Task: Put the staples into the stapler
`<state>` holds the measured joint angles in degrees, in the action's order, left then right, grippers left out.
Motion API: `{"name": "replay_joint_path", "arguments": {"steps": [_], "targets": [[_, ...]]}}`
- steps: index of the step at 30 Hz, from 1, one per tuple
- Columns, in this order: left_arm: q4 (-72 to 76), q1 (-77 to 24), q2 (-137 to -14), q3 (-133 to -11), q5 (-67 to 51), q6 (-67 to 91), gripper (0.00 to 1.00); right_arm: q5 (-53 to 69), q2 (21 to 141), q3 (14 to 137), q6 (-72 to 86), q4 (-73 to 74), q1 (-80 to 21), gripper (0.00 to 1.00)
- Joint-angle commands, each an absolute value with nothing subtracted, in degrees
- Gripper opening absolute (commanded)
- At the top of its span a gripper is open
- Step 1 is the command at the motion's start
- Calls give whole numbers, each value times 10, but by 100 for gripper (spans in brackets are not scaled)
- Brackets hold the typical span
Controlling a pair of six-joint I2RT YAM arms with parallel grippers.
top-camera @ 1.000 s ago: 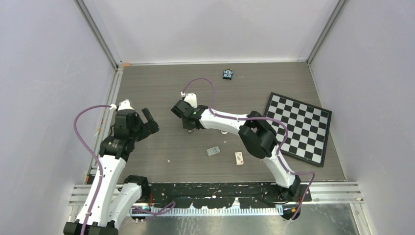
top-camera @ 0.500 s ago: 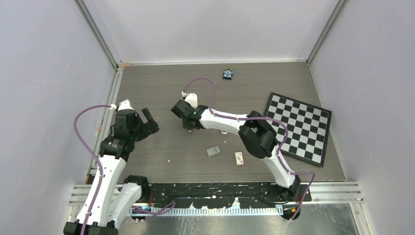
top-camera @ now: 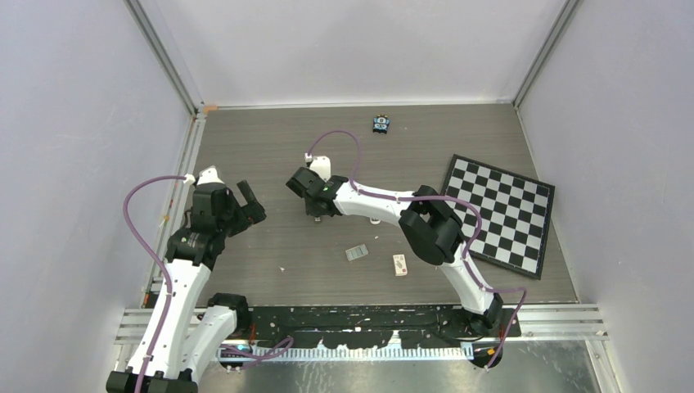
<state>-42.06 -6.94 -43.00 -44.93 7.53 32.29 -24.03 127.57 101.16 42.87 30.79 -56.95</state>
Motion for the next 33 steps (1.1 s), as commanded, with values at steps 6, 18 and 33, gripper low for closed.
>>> {"name": "replay_joint_path", "arguments": {"steps": [6, 18, 33], "targets": [[-423, -65, -429, -475, 85, 314, 100, -260, 1273, 1031, 446, 315, -572, 29], [-422, -65, -432, -475, 82, 313, 100, -250, 1212, 1009, 411, 286, -563, 40], [-420, -65, -432, -476, 78, 309, 100, -227, 1217, 978, 399, 239, -529, 41]]}}
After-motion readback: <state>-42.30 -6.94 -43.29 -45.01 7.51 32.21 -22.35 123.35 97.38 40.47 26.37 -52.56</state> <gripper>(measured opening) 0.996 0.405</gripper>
